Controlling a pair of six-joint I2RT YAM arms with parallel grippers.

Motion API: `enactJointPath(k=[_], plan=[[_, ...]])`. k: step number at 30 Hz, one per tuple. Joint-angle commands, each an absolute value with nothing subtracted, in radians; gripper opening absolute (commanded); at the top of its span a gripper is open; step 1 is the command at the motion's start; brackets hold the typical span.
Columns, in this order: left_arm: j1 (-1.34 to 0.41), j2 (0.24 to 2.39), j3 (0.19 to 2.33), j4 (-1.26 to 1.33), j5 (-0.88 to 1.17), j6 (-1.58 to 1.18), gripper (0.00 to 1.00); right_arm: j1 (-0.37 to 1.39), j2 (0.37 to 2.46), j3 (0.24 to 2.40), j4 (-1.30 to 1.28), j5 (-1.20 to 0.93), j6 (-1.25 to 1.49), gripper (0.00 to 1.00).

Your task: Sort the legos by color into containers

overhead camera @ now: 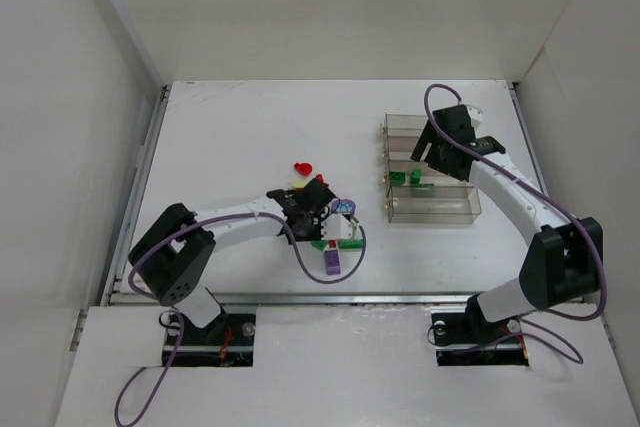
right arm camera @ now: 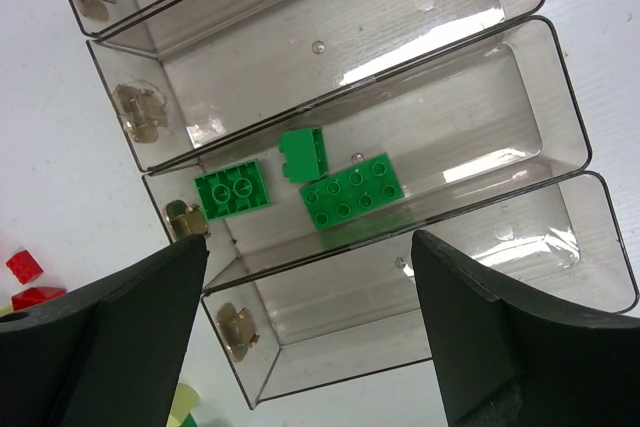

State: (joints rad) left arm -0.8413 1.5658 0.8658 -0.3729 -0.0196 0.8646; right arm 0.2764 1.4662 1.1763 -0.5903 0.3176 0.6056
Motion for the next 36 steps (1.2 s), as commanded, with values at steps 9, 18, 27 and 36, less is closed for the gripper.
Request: enactJointPath(k=[9,18,27,36], plan=[[-0.772,1.552,1.258,-0.584,0.041,0.574,0.00,0.284,1.424,1.212,-0.549,0.313,0.577,0.88],[-0.772,1.745,1.637,-0.404,0.247,0.373,0.00,0.184,1.442,1.311,-0.526,0.238,0.603,0.89],[-0.772,2.068,1.868,-0.114,0.451,0.218,0.00,0.101,1.379,1.304,-0.546,0.296,0.669,0.89],[-0.810,2.163,1.868,0.029,0.368,0.215,0.06,0.092,1.350,1.256,-0.586,0.331,0.629,0.89]])
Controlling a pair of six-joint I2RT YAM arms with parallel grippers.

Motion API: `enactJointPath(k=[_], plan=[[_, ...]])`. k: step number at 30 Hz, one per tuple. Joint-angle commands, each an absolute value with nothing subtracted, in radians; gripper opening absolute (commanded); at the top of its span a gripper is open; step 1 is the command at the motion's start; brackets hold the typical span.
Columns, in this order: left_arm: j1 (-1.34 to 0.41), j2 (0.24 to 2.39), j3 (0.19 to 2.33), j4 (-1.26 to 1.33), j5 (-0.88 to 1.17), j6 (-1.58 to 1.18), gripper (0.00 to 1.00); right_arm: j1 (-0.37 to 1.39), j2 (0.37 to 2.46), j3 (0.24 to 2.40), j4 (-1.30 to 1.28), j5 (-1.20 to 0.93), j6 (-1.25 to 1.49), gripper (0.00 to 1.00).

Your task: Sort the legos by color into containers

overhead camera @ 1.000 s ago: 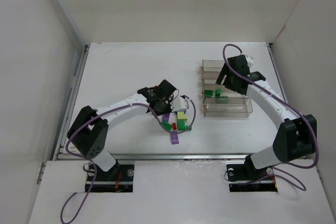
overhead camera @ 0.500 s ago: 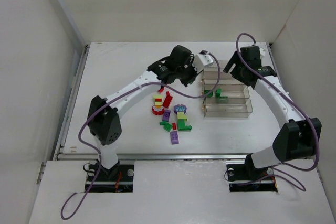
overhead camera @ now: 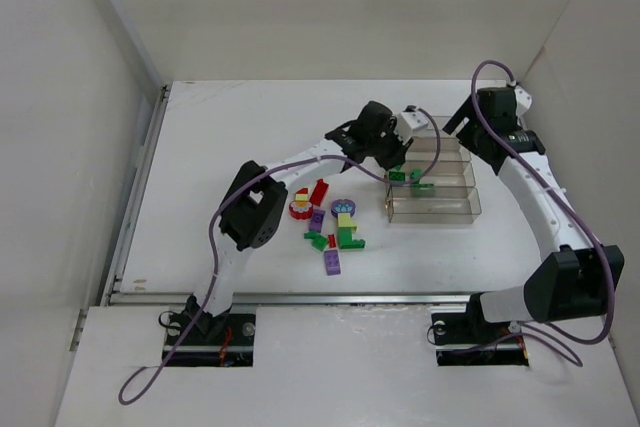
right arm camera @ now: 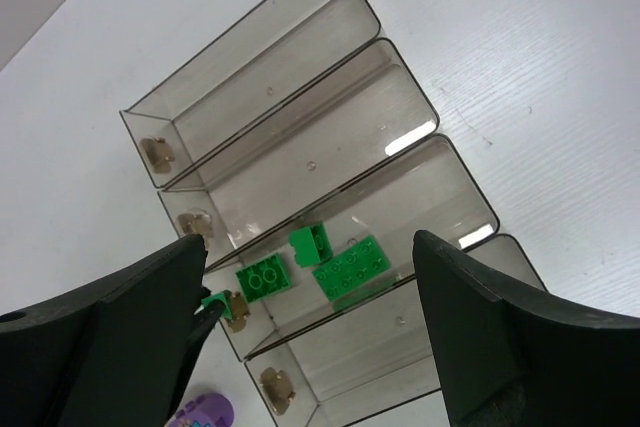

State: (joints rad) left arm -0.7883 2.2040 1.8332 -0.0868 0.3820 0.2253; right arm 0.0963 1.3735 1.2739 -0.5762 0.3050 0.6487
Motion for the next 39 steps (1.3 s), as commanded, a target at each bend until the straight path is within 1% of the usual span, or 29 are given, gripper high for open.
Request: enactJointPath(k=[1,4,5,8,9,11,15,16,18,19,20,22,23,24,26,27,29,30,31,33,34,37,39], plan=[[-0.810,2.174,1.868,0.029,0.359,0.215,0.13,0.092,1.350,1.256,-0.586,0.331,0.629,0.89],[-0.819,2.174,1.887,0.040,0.359,0.215,0.27,0.092,1.329,1.236,-0.577,0.331,0.618,0.89],[-0.819,2.174,1.887,0.031,0.359,0.215,0.40,0.092,1.328,1.236,-0.566,0.322,0.608,0.89],[-0.828,2.174,1.887,-0.017,0.359,0.225,0.72,0.092,1.318,1.236,-0.566,0.322,0.597,0.89],[-0.828,2.165,1.887,-0.029,0.350,0.225,0.88,0.092,1.309,1.236,-0.566,0.322,0.588,0.89],[-0.828,2.143,1.887,-0.055,0.332,0.225,0.99,0.092,1.299,1.236,-0.566,0.322,0.575,0.89],[-0.819,2.070,1.907,-0.145,0.217,0.207,1.00,0.092,1.276,1.236,-0.537,0.287,0.549,0.89],[-0.819,2.021,1.907,-0.190,0.198,0.207,1.00,0.092,1.261,1.236,-0.537,0.276,0.537,0.89],[-0.781,1.958,1.889,-0.234,0.155,0.195,1.00,0.092,1.247,1.236,-0.512,0.258,0.513,0.89],[-0.766,1.924,1.872,-0.277,0.102,0.183,1.00,0.103,1.236,1.236,-0.512,0.249,0.503,0.89],[-0.737,1.849,1.823,-0.296,0.071,0.173,1.00,0.135,1.236,1.236,-0.494,0.239,0.489,0.89],[-0.701,1.769,1.760,-0.343,-0.013,0.161,1.00,0.190,1.227,1.227,-0.460,0.212,0.430,0.89],[-0.683,1.685,1.684,-0.353,-0.029,0.147,1.00,0.225,1.227,1.227,-0.451,0.192,0.408,0.89],[-0.640,1.642,1.642,-0.353,-0.044,0.128,1.00,0.309,1.241,1.227,-0.442,0.183,0.387,0.89],[-0.592,1.567,1.564,-0.380,-0.081,0.112,1.00,0.408,1.293,1.238,-0.452,0.183,0.324,0.89],[-0.540,1.499,1.480,-0.380,-0.081,0.112,1.00,0.507,1.317,1.238,-0.462,0.173,0.305,0.89],[-0.482,1.436,1.383,-0.380,-0.110,0.074,1.00,0.593,1.405,1.264,-0.511,0.155,0.266,0.89],[-0.453,1.378,1.285,-0.380,-0.110,0.063,1.00,0.657,1.432,1.278,-0.529,0.123,0.265,0.89],[-0.396,1.349,1.235,-0.370,-0.120,0.042,1.00,0.690,1.481,1.278,-0.560,0.114,0.240,0.88],[-0.351,1.298,1.151,-0.358,-0.120,0.032,1.00,0.757,1.511,1.278,-0.581,0.100,0.210,0.86],[-0.312,1.249,1.075,-0.348,-0.120,0.032,1.00,0.815,1.520,1.263,-0.581,0.074,0.195,0.85],[-0.267,1.169,0.964,-0.295,-0.120,0.032,1.00,0.867,1.520,1.224,-0.594,-0.016,0.160,0.82],[-0.241,1.158,0.940,-0.282,-0.120,0.043,1.00,0.867,1.529,1.224,-0.594,-0.049,0.160,0.79]])
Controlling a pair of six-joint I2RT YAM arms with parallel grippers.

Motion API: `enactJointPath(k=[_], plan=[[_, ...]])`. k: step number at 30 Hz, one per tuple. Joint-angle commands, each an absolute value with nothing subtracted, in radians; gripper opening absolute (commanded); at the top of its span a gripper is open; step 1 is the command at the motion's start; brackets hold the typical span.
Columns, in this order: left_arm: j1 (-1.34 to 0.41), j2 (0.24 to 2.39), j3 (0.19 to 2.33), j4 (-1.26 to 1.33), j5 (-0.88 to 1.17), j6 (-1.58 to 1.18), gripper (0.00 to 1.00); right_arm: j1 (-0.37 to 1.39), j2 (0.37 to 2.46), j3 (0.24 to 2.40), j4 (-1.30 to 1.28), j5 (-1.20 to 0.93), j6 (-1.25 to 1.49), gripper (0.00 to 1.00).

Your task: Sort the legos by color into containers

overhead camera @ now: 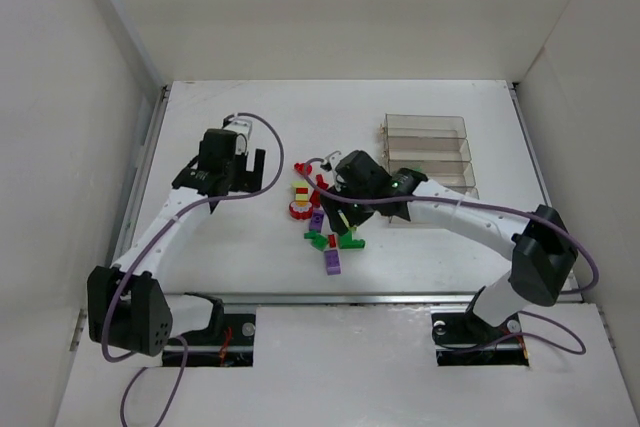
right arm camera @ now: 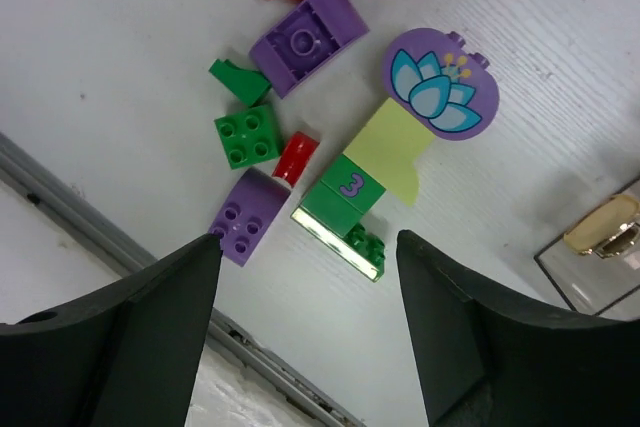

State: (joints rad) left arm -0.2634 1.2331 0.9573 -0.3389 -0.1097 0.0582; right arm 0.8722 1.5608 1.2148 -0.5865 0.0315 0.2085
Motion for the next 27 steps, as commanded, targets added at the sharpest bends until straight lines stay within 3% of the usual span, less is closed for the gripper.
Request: enactJointPath(k=[1,5,7,11,21,27], plan=[[-0.241,1.148,0.940,-0.282,-0.120,0.043,1.00,0.867,1.529,1.224,-0.594,-0.049,0.150,0.75],[-0.193,1.126,0.917,-0.264,-0.167,-0.012,1.00,0.919,1.597,1.253,-0.568,-0.078,0.132,0.62],[-0.164,1.117,0.905,-0.255,-0.192,-0.037,1.00,0.954,1.647,1.262,-0.543,-0.091,0.098,0.62],[-0.120,1.104,0.896,-0.255,-0.193,-0.048,1.00,1.028,1.764,1.325,-0.567,-0.046,0.078,0.74],[-0.098,1.086,0.876,-0.245,-0.126,-0.048,1.00,1.028,1.883,1.433,-0.577,0.034,0.019,0.75],[-0.098,1.077,0.876,-0.245,-0.117,-0.038,1.00,1.028,1.948,1.466,-0.577,0.000,-0.044,0.71]])
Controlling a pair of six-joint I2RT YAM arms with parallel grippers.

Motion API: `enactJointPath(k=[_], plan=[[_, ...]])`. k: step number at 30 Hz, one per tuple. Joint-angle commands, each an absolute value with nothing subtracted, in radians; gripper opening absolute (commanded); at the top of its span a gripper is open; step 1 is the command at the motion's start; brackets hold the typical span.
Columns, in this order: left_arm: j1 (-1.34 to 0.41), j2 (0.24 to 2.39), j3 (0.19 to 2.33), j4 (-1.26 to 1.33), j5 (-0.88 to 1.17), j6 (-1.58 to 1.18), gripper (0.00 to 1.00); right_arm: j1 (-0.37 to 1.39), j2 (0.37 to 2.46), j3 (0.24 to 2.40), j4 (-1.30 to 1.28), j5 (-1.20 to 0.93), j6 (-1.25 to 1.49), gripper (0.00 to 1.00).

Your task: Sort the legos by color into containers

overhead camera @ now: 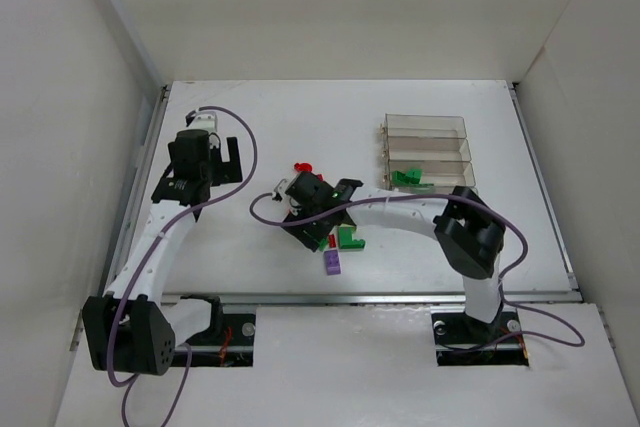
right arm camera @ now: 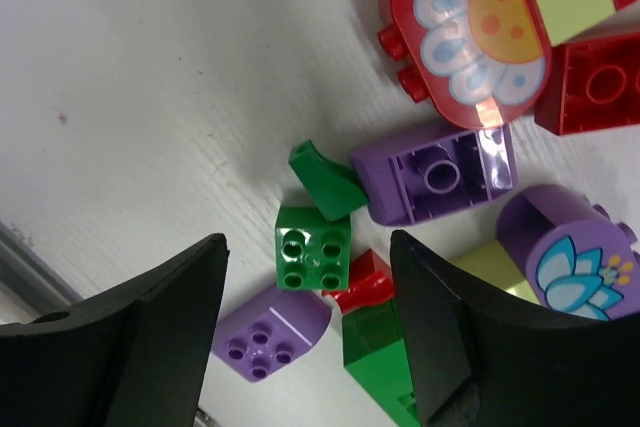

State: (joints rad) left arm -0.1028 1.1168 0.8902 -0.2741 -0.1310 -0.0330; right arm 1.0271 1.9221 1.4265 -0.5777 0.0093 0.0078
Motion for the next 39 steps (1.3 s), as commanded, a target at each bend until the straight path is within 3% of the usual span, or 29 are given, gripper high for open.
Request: enactJointPath(k=[1,21,29,35,37,39], plan=[[-0.098,1.077,0.867,-0.245,-0.117,-0.038,1.00,1.028,1.962,1.476,-0.577,-0.011,-0.058,0.71],[-0.098,1.077,0.867,-0.245,-0.107,-0.029,1.00,1.028,1.953,1.414,-0.626,0.031,-0.023,0.68],[-0.098,1.086,0.867,-0.245,-0.107,-0.029,1.00,1.028,2.017,1.485,-0.597,-0.014,-0.023,0.47],[-0.098,1.086,0.867,-0.245,-0.098,-0.029,1.00,1.028,1.985,1.514,-0.618,-0.023,-0.023,0.07],[-0.098,1.086,0.867,-0.245,-0.098,-0.029,1.00,1.028,1.939,1.540,-0.635,-0.032,-0.014,0.00],[-0.098,1.095,0.867,-0.245,-0.098,-0.029,1.00,1.028,1.886,1.561,-0.620,-0.055,0.000,0.00]])
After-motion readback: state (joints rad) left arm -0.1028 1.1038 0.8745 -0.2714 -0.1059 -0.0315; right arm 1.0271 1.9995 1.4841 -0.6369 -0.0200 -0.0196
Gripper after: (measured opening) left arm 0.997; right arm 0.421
